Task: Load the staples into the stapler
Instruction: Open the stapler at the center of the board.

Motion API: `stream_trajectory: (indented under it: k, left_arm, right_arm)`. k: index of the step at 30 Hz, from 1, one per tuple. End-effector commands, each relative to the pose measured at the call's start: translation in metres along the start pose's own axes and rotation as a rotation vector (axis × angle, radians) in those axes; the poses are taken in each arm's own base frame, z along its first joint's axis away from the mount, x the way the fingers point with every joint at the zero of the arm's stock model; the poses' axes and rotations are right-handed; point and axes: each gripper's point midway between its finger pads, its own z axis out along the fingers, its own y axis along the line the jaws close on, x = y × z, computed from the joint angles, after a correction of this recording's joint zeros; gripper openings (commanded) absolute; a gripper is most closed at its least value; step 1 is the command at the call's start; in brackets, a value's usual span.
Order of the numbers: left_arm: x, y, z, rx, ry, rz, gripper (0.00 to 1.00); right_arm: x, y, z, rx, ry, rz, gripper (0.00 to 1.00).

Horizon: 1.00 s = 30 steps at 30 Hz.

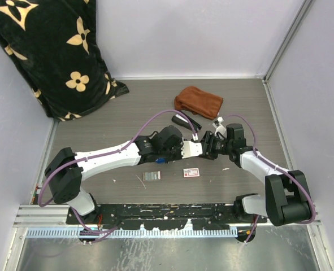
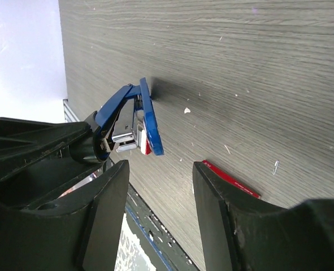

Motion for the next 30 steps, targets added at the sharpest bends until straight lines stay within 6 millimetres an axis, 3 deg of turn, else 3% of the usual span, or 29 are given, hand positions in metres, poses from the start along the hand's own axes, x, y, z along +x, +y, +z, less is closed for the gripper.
stream_trajectory:
  k: [1, 10, 30]
  left_arm:
    - [-0.033, 0.016, -0.021, -0.051, -0.127, 0.005, 0.00]
    - [-0.035, 0.016, -0.020, -0.050, -0.132, 0.005, 0.00]
    - [-0.038, 0.016, -0.022, -0.046, -0.145, 0.009, 0.00]
  right_arm:
    - [-0.016, 0.024, 0.001, -0.106, -0.004, -0.094, 0.54]
    - [-0.011, 0.027, 0.014, -0.141, 0.054, -0.097, 0.51]
    - [0.000, 0.020, 0.042, -0.148, 0.107, -0.090, 0.31]
